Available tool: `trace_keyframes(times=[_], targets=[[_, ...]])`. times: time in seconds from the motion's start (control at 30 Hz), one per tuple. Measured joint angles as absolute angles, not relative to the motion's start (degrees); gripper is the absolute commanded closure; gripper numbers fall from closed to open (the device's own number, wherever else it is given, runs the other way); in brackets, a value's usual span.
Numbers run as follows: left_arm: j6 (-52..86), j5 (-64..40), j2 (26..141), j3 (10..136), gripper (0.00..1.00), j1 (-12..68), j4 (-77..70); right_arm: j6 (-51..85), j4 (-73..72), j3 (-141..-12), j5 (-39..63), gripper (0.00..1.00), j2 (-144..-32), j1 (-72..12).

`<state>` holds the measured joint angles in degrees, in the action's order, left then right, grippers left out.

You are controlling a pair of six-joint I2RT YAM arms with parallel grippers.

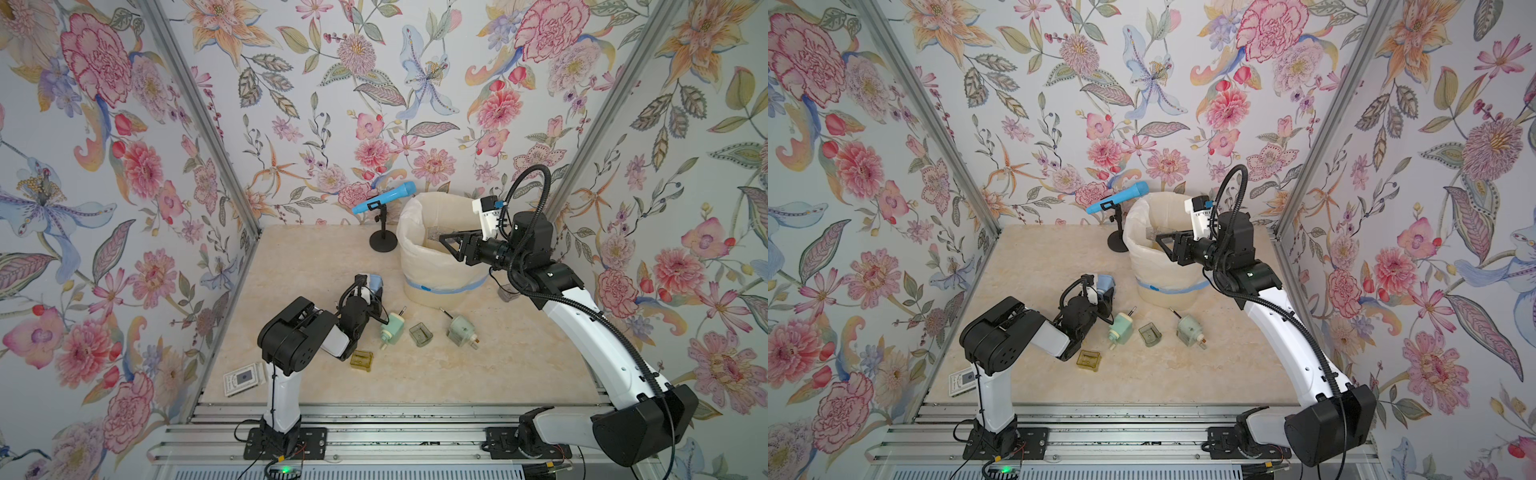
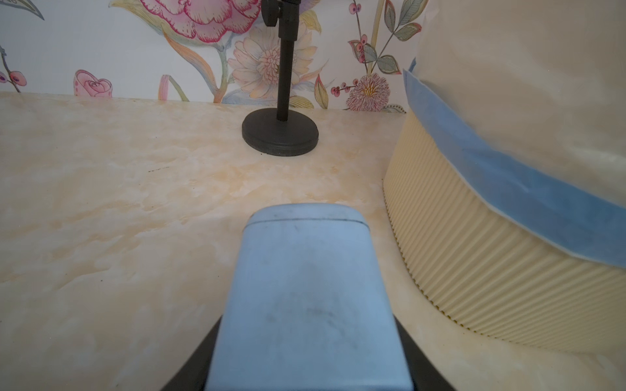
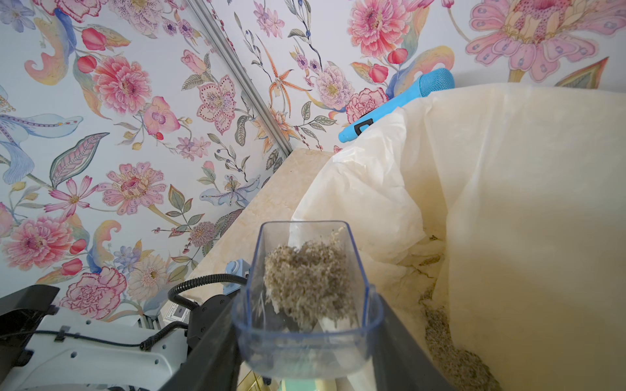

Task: Take out the pencil sharpener tray and clean the shavings
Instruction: Place the pencil sharpener at the center of the board.

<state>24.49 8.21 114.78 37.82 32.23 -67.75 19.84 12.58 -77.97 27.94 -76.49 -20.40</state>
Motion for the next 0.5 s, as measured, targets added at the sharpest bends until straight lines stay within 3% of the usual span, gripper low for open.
trace_keyframes(times=[0.07, 0.1, 0.13, 0.17, 0.5], targets=[[24.69, 8.14, 115.63, 38.7, 0.45, 32.23, -67.59, 21.12, 12.64, -78.35, 27.64, 0.56, -77.17, -20.14], [24.75, 8.14, 115.92, 39.05, 0.35, 32.27, -67.48, 21.76, 12.56, -78.52, 27.53, 0.56, -77.49, -20.01], [24.86, 8.16, 116.01, 39.27, 0.05, 32.27, -67.13, 22.24, 12.62, -78.67, 27.35, 0.56, -77.73, -19.84], [24.88, 8.19, 116.01, 39.4, 0.0, 32.29, -66.98, 22.85, 12.58, -78.85, 27.31, 0.56, -78.02, -19.77], [24.34, 8.4, 111.63, 40.71, 0.0, 32.88, -64.01, 28.75, 12.16, -80.71, 25.65, 0.55, -79.85, -19.07]])
